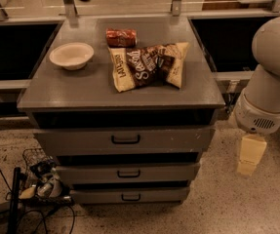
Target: Open bottom drawer
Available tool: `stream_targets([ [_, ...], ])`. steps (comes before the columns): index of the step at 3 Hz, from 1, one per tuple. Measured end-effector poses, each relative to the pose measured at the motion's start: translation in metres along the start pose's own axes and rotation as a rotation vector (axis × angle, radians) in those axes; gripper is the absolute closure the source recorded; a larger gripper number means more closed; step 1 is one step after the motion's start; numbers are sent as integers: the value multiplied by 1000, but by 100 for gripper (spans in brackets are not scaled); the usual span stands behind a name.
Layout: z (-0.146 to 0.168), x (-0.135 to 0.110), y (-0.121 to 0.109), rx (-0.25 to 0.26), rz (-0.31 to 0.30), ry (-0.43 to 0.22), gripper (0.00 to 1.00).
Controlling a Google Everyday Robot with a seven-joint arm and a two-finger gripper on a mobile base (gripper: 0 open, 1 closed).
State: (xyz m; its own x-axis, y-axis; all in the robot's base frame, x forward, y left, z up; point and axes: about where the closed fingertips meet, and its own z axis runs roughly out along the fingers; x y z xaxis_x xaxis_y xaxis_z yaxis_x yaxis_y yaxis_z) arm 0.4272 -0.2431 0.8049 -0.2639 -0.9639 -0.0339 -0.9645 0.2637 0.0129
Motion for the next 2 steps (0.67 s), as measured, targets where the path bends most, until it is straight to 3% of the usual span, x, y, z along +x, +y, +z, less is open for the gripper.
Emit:
stream_targets([
  [1,0,0,0,0,0,0,45],
  [2,0,0,0,0,0,0,68],
])
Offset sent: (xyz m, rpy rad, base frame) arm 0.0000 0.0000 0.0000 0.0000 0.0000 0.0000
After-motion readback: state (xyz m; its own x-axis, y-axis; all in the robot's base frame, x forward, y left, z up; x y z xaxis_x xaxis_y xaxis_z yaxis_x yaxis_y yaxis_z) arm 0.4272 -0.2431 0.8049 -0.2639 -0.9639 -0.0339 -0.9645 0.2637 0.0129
